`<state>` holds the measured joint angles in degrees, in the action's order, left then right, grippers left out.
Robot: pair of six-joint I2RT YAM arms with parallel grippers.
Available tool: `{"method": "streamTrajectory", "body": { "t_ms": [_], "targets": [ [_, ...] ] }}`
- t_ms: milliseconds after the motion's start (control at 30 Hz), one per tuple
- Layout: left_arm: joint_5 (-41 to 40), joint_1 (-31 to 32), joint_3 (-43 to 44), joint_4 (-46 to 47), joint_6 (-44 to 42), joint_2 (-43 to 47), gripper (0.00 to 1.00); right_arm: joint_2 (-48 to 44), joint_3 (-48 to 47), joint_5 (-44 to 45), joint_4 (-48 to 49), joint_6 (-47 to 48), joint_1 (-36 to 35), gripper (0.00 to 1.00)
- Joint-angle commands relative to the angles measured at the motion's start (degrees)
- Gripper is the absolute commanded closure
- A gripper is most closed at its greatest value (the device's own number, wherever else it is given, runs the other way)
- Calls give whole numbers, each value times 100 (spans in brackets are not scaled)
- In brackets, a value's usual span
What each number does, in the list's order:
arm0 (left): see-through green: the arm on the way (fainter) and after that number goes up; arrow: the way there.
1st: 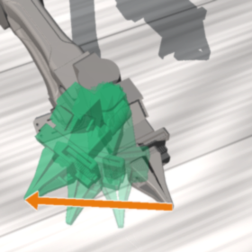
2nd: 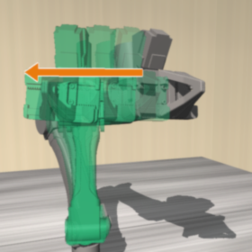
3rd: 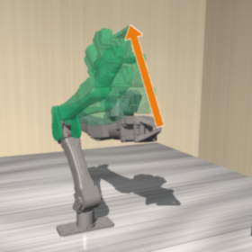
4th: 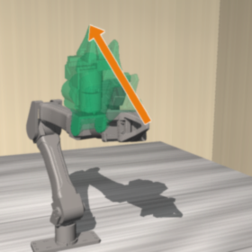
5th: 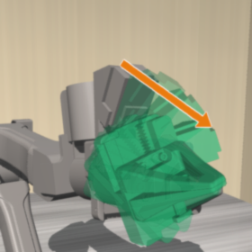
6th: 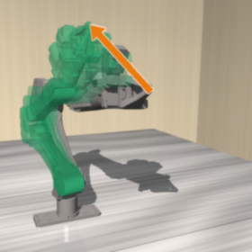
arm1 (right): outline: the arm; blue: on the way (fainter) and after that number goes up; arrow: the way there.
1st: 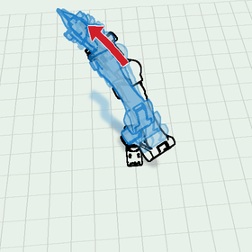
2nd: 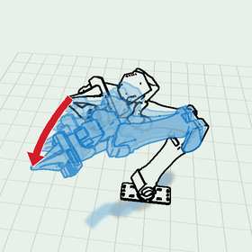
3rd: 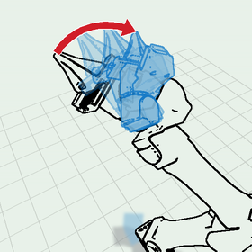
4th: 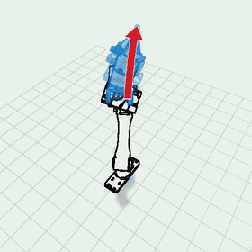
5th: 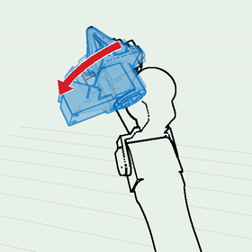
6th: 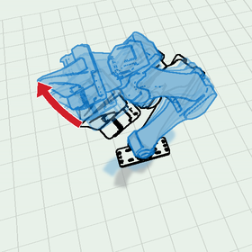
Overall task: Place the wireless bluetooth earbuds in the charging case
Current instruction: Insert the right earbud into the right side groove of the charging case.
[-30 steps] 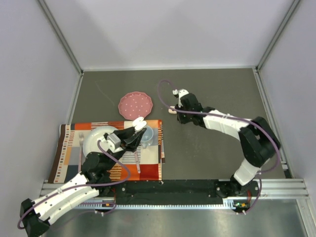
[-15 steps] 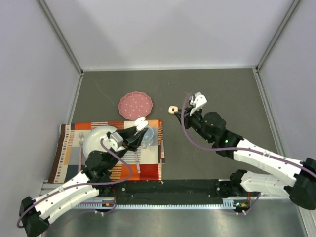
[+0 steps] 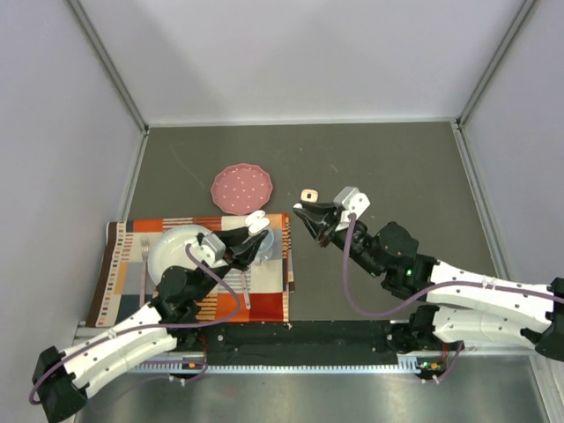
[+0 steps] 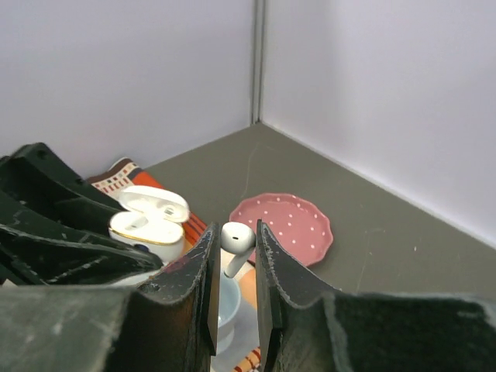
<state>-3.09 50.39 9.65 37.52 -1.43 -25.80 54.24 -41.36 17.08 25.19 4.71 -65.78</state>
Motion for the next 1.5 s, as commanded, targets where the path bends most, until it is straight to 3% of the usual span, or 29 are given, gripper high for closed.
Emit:
{"method": "streamTrajectory", "body": {
  "t_ms": [0,800,1467],
  "targets": [
    [177,23,239,388,73,-91,100,244,-161,260,863,741,-400,100],
    [511,23,248,616,82,-303,100,1493,-416,305,1867,1032,-919,100],
    [432,23,142,801,108,-223,100,1678,-135,683,2210,1348,-963,100]
  ]
}}
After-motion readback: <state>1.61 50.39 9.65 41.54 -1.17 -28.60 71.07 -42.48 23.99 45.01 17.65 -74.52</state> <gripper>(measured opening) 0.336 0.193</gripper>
